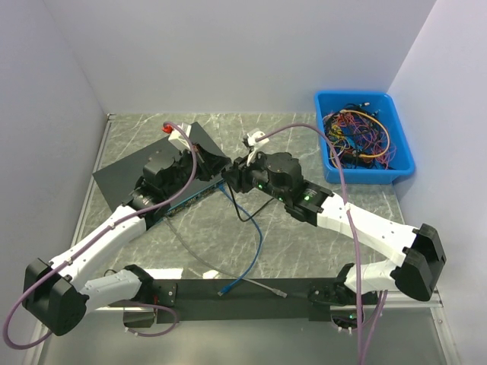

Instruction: Insert the plug into the switch port

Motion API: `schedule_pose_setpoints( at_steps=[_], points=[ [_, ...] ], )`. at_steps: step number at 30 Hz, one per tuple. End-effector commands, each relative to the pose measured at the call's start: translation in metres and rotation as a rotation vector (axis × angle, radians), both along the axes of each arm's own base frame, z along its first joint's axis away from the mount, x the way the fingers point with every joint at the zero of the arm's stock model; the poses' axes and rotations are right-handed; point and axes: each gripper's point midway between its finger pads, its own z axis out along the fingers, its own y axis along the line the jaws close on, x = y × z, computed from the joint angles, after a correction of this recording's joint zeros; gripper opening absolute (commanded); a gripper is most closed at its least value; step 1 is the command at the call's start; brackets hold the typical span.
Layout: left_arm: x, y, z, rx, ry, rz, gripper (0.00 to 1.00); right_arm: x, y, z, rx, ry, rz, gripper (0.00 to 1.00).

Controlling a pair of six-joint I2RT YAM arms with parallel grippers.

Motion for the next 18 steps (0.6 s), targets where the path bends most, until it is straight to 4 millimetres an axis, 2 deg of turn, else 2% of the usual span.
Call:
schedule_pose_setpoints(
  at_steps=[1,4,5,8,11,13,15,16,18],
  points=[
    [-0.001,-0.005,0.029,-0.059,-0.065,-0.021,0.01,0.009,0.005,0.028,0.045,-0.056,-0.025,0.42],
    [-0.001,-0.006,0.030,-0.062,-0.067,-0.026,0.01,0.009,0.007,0.028,0.048,-0.053,-0.026,0.33],
    [-0.001,-0.006,0.030,-0.062,-0.064,-0.026,0.01,0.009,0.007,0.027,0.049,-0.052,-0.026,0.21],
    [-0.002,-0.007,0.029,-0.061,-0.065,-0.028,0.01,0.010,0.007,0.027,0.051,-0.052,-0.030,0.08],
    [-0.003,-0.008,0.030,-0.065,-0.069,-0.038,0.01,0.010,0.003,0.028,0.060,-0.055,-0.039,0.01],
    [-0.002,-0.010,0.028,-0.061,-0.065,-0.045,0.01,0.011,-0.001,0.026,0.052,-0.055,-0.063,0.00],
    [0.000,-0.010,0.025,-0.048,-0.061,-0.041,0.09,0.014,-0.010,0.021,0.027,-0.050,-0.103,0.00],
    [0.002,-0.012,0.020,-0.035,-0.049,-0.043,0.20,0.015,-0.014,0.017,0.014,-0.046,-0.121,0.00],
    [0.009,-0.014,0.013,-0.013,-0.037,-0.034,0.30,0.021,-0.032,0.009,-0.031,-0.026,-0.206,0.00]
  ],
)
